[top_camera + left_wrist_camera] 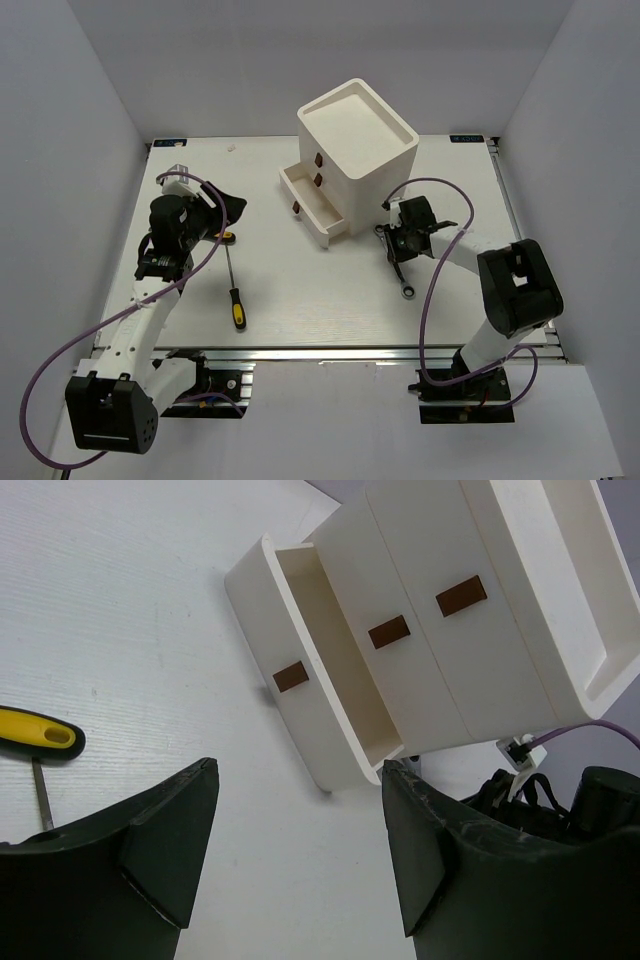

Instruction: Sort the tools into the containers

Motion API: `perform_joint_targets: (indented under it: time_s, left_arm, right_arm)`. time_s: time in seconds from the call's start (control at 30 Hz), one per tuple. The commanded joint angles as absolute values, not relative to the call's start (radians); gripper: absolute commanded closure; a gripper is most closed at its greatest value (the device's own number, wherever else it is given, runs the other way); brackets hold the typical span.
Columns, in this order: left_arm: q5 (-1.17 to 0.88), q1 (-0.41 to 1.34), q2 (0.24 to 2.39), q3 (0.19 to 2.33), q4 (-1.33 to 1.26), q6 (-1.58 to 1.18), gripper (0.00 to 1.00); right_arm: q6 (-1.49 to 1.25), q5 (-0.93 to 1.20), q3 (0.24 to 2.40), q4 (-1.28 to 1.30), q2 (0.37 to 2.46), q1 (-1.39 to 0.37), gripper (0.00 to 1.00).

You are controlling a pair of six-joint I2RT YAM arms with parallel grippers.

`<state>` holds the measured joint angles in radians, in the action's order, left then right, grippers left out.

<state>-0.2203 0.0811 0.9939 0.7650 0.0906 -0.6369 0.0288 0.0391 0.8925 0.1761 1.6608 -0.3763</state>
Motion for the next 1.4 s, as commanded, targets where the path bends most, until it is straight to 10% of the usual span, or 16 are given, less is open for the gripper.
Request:
perform_joint_targets:
  time_s: [0.0,0.5,1.07,1.37]
  left_arm:
    - [-0.213,0.081,0.988,0.767,0.089,-0.638,0.24]
    - [-0.222,0.081,0.988,0.755,0.075,-0.635,0.24]
    - [-0.193,0.081,0.956,0.742,0.094,-0.624,0.23]
    - [-0.192,0.081,0.951,0.739,0.095,-0.624,0.23]
  right_arm:
    - [0.051,0.058,0.829,0.276,1.652,-0.383,0.82]
    - [0.279,0.081,0.949,0.555,1.727,-0.400,0.95]
    - [0.295,0.005,0.908,0.515,1.786,-0.459,0.58]
    - [0.305,0.008,0.897,0.514,1.792,-0.463,0.87]
